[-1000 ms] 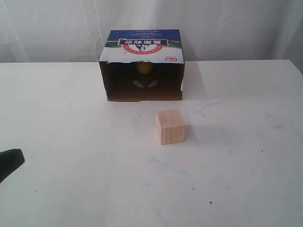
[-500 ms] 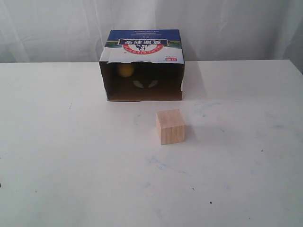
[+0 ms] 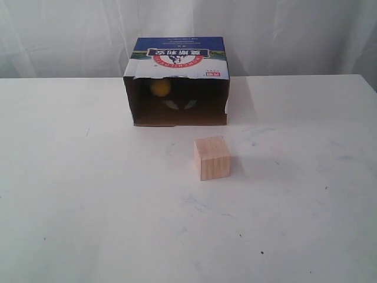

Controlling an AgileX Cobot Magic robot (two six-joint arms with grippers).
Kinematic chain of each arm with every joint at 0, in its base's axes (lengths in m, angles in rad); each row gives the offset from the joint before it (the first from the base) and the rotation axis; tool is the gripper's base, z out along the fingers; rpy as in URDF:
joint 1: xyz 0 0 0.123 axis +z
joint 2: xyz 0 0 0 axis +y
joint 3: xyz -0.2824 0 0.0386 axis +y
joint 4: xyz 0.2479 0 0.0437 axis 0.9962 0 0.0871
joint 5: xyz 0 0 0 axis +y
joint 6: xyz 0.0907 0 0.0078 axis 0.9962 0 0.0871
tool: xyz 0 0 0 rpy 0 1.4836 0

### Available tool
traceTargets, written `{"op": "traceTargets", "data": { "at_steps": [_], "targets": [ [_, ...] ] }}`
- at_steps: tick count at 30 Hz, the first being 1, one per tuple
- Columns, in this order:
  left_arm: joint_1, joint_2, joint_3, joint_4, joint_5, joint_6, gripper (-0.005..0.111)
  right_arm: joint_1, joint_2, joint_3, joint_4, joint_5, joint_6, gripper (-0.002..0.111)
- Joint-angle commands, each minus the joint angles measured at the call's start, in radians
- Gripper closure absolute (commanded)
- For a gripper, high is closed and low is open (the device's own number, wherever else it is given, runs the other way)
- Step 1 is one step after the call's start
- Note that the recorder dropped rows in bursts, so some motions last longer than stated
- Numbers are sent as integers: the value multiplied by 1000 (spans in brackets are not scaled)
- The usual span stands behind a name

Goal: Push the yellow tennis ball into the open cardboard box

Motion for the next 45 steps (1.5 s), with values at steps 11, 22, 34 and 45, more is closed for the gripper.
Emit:
{"op": "traceTargets", "data": {
  "at_steps": [11, 22, 34, 45],
  "targets": [
    [3, -5, 4, 20, 18, 438, 107, -1, -7, 4, -2, -7, -3, 108],
    [3, -5, 4, -145, 34, 748, 107, -1, -7, 4, -2, -7, -3, 108],
    [3, -5, 4, -145, 37, 762, 107, -1, -7, 4, -2, -7, -3, 108],
    [3, -5, 4, -145, 37, 762, 107, -1, -7, 4, -2, -7, -3, 108]
  ]
}}
